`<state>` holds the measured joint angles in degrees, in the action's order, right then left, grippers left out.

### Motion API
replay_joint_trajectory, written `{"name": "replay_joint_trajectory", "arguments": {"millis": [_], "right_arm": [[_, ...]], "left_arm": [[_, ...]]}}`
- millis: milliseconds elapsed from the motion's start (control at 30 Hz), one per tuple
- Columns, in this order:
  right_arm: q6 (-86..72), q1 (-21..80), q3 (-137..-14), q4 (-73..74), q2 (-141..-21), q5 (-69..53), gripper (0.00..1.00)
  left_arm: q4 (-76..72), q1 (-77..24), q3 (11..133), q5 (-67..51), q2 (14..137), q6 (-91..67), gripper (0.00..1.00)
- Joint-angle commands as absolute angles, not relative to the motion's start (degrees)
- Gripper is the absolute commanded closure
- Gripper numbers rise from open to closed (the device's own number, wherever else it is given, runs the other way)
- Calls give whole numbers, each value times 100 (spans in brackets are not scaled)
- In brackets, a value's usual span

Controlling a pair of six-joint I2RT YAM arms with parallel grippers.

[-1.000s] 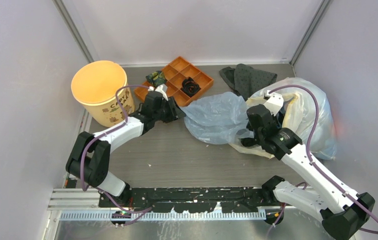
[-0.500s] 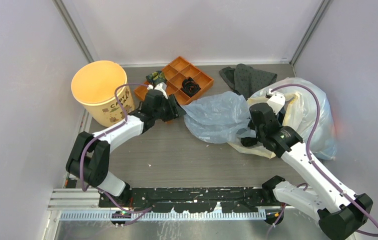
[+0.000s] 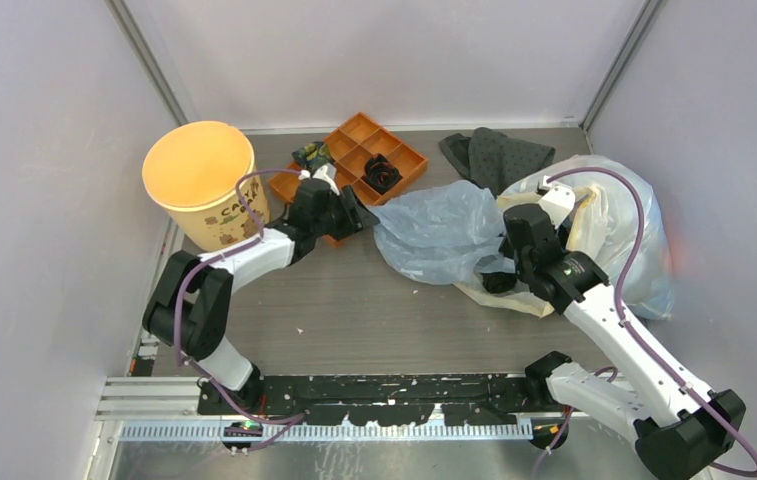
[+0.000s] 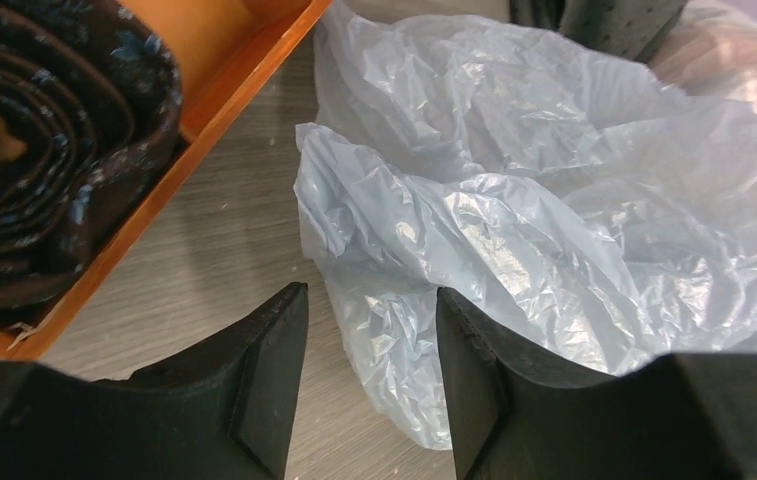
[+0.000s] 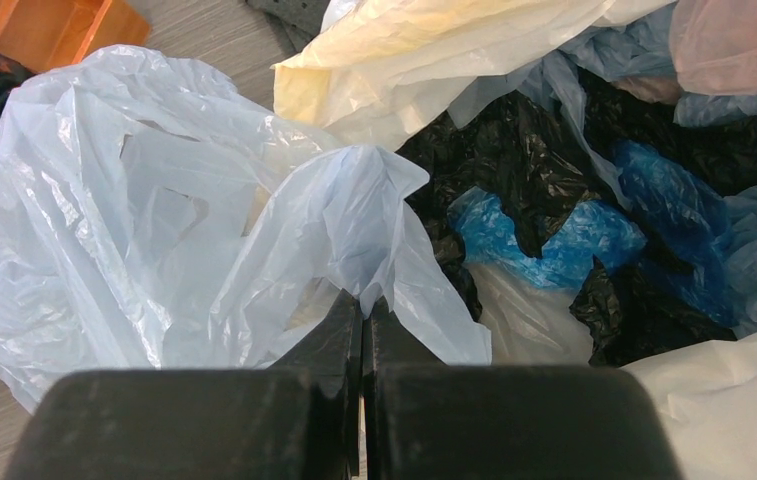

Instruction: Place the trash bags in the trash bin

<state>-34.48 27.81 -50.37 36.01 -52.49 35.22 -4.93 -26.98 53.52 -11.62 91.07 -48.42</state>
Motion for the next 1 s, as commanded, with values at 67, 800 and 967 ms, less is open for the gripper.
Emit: {"name": "replay_joint_trajectory", "arguments": {"millis": [67,800,967], "right_arm": [[-3418,2666,-5253,3568,-5039,3576,99],[-3478,2477,-5243,3662,-4966,3406,99],[-3489,2467,-5235,3626,-4987,3357,99]], "left_arm": [[-2229,-2670,4979,-1193,9083,-5507,50],[-3766,-2663,3825,-966,8487,-6645,38],[-2955,-2663,3907,-740,8279,-6522,37]]}}
